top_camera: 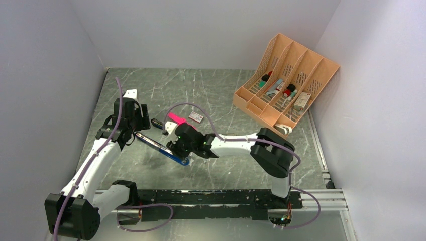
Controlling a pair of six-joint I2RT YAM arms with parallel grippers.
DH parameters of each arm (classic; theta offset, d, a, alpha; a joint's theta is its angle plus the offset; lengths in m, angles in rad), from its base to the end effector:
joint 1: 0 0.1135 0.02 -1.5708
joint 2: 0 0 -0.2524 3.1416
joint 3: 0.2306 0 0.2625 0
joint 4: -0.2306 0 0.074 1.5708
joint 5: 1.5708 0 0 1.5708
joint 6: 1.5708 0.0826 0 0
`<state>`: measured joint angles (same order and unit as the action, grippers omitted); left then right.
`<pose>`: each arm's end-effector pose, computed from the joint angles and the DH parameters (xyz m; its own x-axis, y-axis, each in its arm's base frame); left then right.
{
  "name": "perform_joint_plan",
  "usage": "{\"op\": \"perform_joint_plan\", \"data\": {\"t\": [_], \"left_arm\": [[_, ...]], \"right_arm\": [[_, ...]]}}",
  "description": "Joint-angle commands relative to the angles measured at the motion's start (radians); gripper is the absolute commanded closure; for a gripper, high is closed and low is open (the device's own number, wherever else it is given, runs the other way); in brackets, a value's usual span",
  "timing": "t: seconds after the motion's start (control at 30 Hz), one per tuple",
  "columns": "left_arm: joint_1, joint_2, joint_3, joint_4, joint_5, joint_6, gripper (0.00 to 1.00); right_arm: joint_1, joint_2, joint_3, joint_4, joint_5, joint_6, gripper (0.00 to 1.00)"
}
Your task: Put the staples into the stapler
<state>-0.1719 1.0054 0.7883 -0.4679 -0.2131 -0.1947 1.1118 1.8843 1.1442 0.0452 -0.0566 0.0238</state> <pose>0.2661 -0.0285 0.2323 -0.6127 -0.0855 -0.7857 -0.1149 0.9932 -0.0185 0.1939 0.4030 0.1254 -0.3054 -0.5643 -0.7670 -0.9073 0.4169 0.0545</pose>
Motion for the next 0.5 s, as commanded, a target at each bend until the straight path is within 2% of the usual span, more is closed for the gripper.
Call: {"op": "perform_joint_plan", "data": {"t": [0.0, 0.27, 0.47], "left_arm": [[-0.008, -0.019, -0.001, 0.031, 0.02, 0.012, 0.26], [-0.008, -0.019, -0.001, 0.03, 0.02, 0.011, 0.26], [-0.009, -0.019, 0.0, 0.031, 0.021, 0.012, 0.26]], "right_arm": [[-0.003, -0.049, -0.021, 0.064, -0.004, 0.014, 0.55], [-0.004, -0.063, -0.04, 0.091, 0.015, 0.021, 0.55], [-0.035, -0.039, -0.037, 0.093, -0.014, 0.096, 0.56]]}}
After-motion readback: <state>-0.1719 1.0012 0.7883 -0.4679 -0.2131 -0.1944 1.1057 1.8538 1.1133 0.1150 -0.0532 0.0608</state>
